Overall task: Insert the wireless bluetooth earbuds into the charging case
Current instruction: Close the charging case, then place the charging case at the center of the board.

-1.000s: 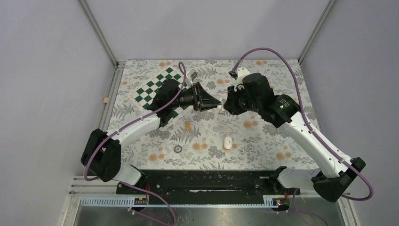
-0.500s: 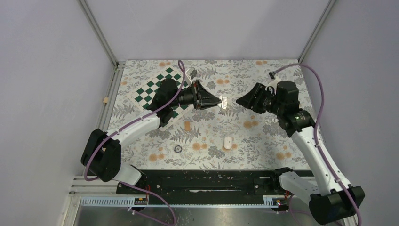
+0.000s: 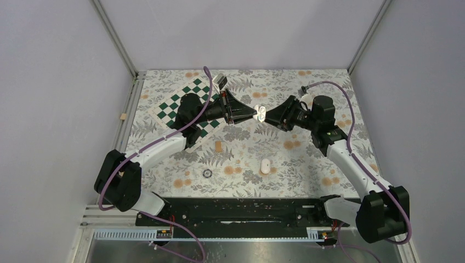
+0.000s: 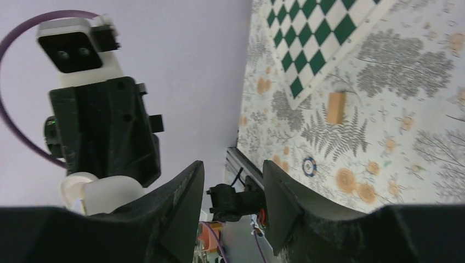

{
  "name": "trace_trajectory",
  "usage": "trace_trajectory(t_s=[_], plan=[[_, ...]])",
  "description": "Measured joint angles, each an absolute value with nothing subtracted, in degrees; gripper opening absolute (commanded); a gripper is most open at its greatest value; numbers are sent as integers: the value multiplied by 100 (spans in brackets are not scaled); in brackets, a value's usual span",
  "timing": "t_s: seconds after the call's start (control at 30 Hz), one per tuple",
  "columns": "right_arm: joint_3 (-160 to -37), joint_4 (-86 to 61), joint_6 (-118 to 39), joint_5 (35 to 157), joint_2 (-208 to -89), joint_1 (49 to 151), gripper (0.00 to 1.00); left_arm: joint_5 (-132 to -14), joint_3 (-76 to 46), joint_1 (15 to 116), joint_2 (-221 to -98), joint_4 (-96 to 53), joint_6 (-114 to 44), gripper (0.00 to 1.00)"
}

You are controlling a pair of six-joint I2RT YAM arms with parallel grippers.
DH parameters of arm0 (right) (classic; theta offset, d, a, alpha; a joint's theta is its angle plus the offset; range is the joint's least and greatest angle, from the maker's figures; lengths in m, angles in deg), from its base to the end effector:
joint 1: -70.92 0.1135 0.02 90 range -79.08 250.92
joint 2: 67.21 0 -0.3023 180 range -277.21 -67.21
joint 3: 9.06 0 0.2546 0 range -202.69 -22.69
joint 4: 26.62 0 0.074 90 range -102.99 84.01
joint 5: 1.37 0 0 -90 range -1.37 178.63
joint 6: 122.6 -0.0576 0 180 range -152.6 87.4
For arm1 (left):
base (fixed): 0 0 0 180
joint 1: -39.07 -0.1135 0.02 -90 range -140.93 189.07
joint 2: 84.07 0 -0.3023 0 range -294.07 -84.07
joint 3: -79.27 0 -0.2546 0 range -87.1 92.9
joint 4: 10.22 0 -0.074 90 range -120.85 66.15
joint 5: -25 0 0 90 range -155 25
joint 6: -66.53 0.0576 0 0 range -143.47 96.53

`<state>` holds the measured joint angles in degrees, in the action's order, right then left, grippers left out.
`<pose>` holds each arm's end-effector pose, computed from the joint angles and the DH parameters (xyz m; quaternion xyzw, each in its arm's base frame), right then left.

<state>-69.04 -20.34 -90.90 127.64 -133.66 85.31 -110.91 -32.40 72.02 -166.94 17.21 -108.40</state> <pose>0.2506 0.1017 0.3357 0.0820 0.7609 0.5588 0.3193 0.2629 -0.2197 0.3750 0.0227 0.6495 -0.7423 0.1633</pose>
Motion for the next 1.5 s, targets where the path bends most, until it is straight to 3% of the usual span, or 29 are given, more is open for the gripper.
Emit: trace_trajectory(t_s=[0.37,0.7,0.97,1.07,1.17,1.33,1.43,1.5], plan=[[-6954,-3724,-9978,13256,-13688,8655,45,-11148,-3240,7213,-16696,1754,-10844,0],[-6954,-4028,-10290,13507,-13170,8673,44,-11209,-3238,7257,-16656,984,-10328,0],[-6954,-4038,-10389,13691,-13067,8675,71,-11189,-3234,7274,-16567,864,-10195,0],[-6954,-3929,-10321,13785,-13021,8688,71,-11144,-3234,7274,-16567,812,-10162,0],[-6963,-3490,-9997,13782,-12899,8721,63,-11098,-3234,7268,-16567,702,-10143,0],[-6980,-2834,-9486,13758,-12757,8743,40,-11082,-3234,7265,-16567,632,-10132,0],[-6978,-2657,-9379,13726,-12757,8743,35,-11089,-3234,7263,-16567,630,-10129,0],[-6978,-2637,-9366,13717,-12757,8741,25,-11093,-3234,7263,-16567,622,-10129,0]])
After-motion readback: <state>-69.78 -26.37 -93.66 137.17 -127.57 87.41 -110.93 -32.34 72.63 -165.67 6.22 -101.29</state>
